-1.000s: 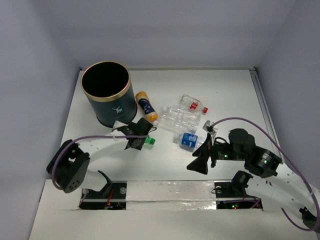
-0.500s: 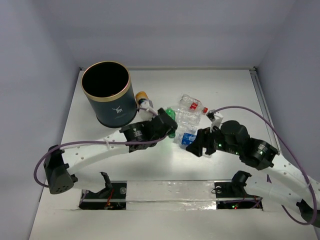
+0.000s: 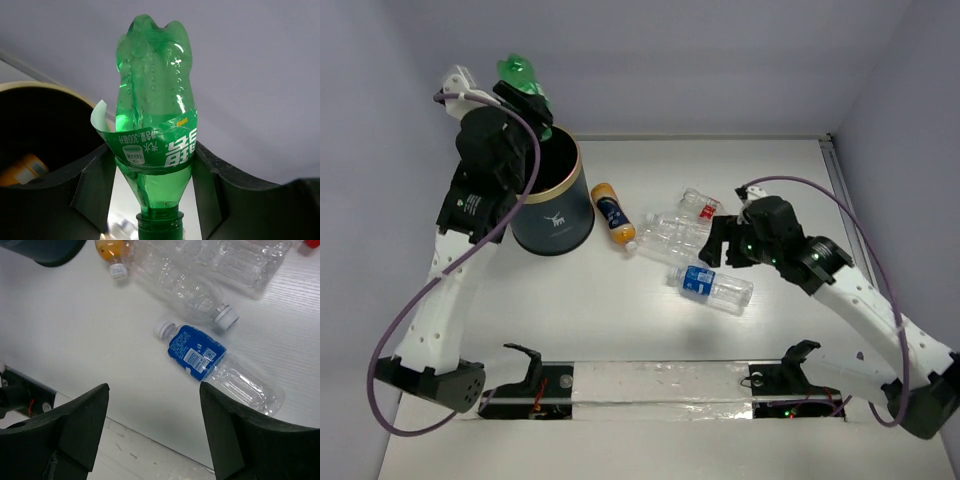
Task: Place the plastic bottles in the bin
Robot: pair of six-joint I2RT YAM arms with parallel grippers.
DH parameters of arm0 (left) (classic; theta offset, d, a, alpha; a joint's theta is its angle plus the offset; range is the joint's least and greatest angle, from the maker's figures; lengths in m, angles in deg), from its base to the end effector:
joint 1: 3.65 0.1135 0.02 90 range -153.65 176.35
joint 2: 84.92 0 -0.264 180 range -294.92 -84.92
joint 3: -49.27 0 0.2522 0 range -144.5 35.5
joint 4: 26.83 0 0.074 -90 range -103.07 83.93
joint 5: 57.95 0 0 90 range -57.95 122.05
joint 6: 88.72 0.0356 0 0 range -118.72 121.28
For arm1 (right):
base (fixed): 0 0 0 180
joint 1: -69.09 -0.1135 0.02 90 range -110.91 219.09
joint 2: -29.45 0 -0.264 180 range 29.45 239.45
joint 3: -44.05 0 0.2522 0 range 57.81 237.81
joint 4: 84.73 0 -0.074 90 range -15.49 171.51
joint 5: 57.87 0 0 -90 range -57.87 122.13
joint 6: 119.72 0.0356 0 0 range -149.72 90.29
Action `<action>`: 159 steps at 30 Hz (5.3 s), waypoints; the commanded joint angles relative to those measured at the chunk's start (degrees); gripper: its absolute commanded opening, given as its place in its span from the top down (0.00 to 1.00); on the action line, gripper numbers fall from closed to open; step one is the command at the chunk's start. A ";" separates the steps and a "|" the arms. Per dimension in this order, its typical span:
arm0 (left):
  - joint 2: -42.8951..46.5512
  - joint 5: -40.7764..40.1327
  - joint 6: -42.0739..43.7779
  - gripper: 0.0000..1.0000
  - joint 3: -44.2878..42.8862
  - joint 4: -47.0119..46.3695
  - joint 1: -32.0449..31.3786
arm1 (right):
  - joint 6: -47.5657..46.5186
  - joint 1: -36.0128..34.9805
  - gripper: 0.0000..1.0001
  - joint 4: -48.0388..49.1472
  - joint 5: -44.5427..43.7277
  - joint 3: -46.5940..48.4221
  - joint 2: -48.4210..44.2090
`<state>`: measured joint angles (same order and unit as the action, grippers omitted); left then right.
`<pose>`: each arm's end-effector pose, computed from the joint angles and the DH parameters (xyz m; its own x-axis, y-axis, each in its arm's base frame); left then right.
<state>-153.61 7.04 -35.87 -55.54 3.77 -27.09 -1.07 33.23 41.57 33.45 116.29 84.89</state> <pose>0.2203 -0.0791 0.5183 0.0858 -0.6337 -0.7688 0.0329 0.7730 -0.6335 0.1611 0.1174 0.3380 -0.7150 0.0746 -0.6951 -0.2937 0.8702 0.3956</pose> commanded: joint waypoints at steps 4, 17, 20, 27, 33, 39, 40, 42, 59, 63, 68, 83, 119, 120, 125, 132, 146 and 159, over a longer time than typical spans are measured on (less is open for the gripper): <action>-7.42 13.76 9.72 0.57 -1.24 -2.34 13.41 | -5.00 0.52 0.19 4.95 6.15 8.57 8.45; -9.01 13.15 14.03 0.24 6.93 -3.05 17.82 | -8.42 0.52 0.69 8.48 11.42 33.17 35.25; -7.96 15.07 15.00 0.12 5.80 -1.56 17.82 | -9.22 0.52 0.69 5.41 9.23 37.93 37.99; -1.82 22.89 15.52 0.18 4.64 2.05 15.90 | -7.55 0.52 0.46 4.62 7.38 18.63 25.00; 5.04 24.49 12.11 0.55 12.55 2.67 2.37 | -5.44 0.52 0.08 -2.94 4.66 5.51 14.09; 8.83 27.04 7.27 0.97 24.41 -0.31 -6.08 | -9.56 0.52 0.00 -8.48 6.59 5.06 19.17; 8.83 27.30 6.65 1.00 27.03 -0.67 -6.09 | -10.70 0.52 0.00 -10.57 6.07 5.41 22.05; 9.18 28.00 6.39 1.00 29.25 -1.37 -6.62 | -13.96 0.52 0.00 -11.64 4.13 5.42 24.70; -1.71 21.06 2.78 0.12 36.73 -4.88 -7.67 | -18.10 0.52 0.00 -7.79 13.78 6.48 36.23; -7.15 18.43 1.64 0.11 35.68 -5.76 -7.67 | -16.87 0.52 0.00 -5.06 14.76 3.49 35.35; -12.78 12.63 -0.12 0.09 33.22 -6.73 -8.37 | -14.32 0.52 0.00 -1.10 14.24 -0.82 35.09; -29.22 2.26 -4.60 0.04 22.23 -4.98 -10.66 | -10.10 -2.82 0.27 5.93 18.10 -10.66 26.31; -3.14 -0.21 -3.90 0.65 20.38 0.56 -17.42 | -5.88 -3.34 0.44 -4.63 8.17 40.73 9.76; 0.79 -0.56 -4.16 0.65 20.29 1.78 -17.43 | -6.23 -3.34 0.44 -3.75 8.00 42.84 11.25; 11.45 -3.10 -5.48 0.67 17.76 7.50 -17.43 | -8.25 -3.34 0.43 -1.03 9.57 61.73 25.90; 14.98 -13.28 -1.45 0.67 3.17 18.38 -17.43 | 2.36 -3.34 0.43 17.49 22.39 71.34 44.46; 12.88 -25.26 8.92 0.67 -14.16 24.12 -17.43 | 18.11 -8.62 0.37 43.72 18.19 90.40 75.68; 8.13 -10.64 13.15 0.69 -7.66 12.62 -3.75 | 10.04 -8.62 0.05 35.20 18.36 86.46 75.87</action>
<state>-144.10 -12.65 -24.44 -64.50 21.80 -36.51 12.41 24.60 76.26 52.03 203.67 164.47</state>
